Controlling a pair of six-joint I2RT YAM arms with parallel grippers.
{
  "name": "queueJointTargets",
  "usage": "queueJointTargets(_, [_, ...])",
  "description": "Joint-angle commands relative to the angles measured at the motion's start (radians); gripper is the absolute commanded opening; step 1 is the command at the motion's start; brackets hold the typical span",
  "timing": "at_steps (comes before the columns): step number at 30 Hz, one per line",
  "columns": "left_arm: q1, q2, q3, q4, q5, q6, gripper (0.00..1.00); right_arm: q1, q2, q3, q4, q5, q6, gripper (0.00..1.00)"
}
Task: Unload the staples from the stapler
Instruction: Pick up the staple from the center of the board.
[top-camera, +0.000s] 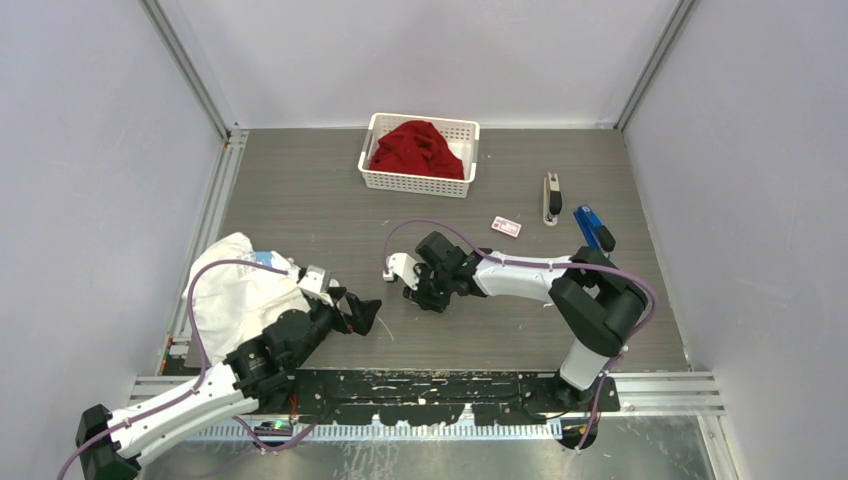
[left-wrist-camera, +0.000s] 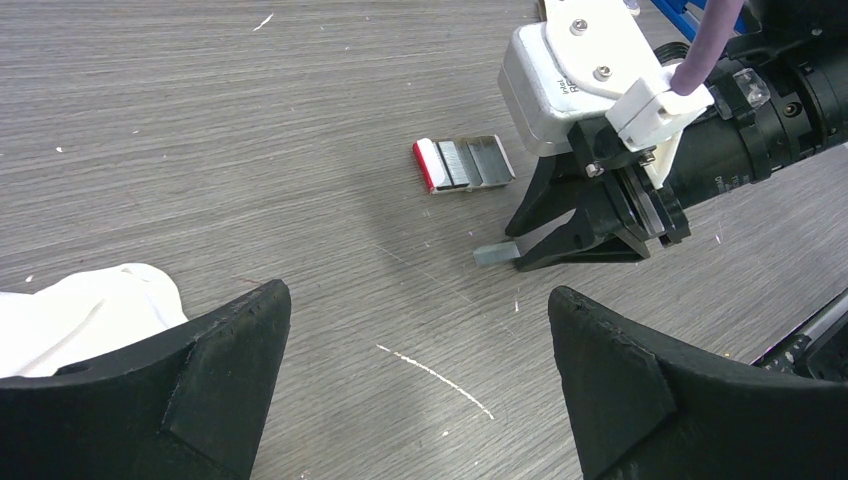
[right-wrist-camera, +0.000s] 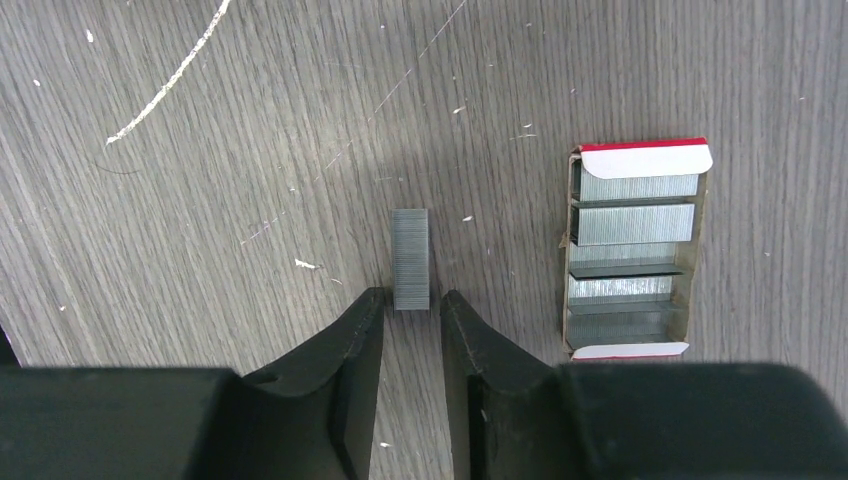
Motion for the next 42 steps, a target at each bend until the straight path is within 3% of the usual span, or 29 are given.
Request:
queueJointTargets(1, [0.002,-0.002,0.021,0.035,-0.012,0.005,0.99,0.005,0.010,0.037,0.024,-0.002,0.005,0.32])
queueJointTargets(14, [0.002,0.052,0.003,0.148,0.041,-0.031,0.98,-0.024,-0.022,0.059,-0.019,-0.066,0.009,0.11])
queueJointTargets(34, [0.008,0.356,0.041,0.620,0.214,-0.104,0.98,-0.250,-0.134,0.039,-0.023,-0.520,0.150,0.08])
queueJointTargets(42, [0.100,0.441,0.063,0.765,0.321,-0.151,0.98,-0.351,-0.195,0.017,0.021,-0.646,0.237,0.08])
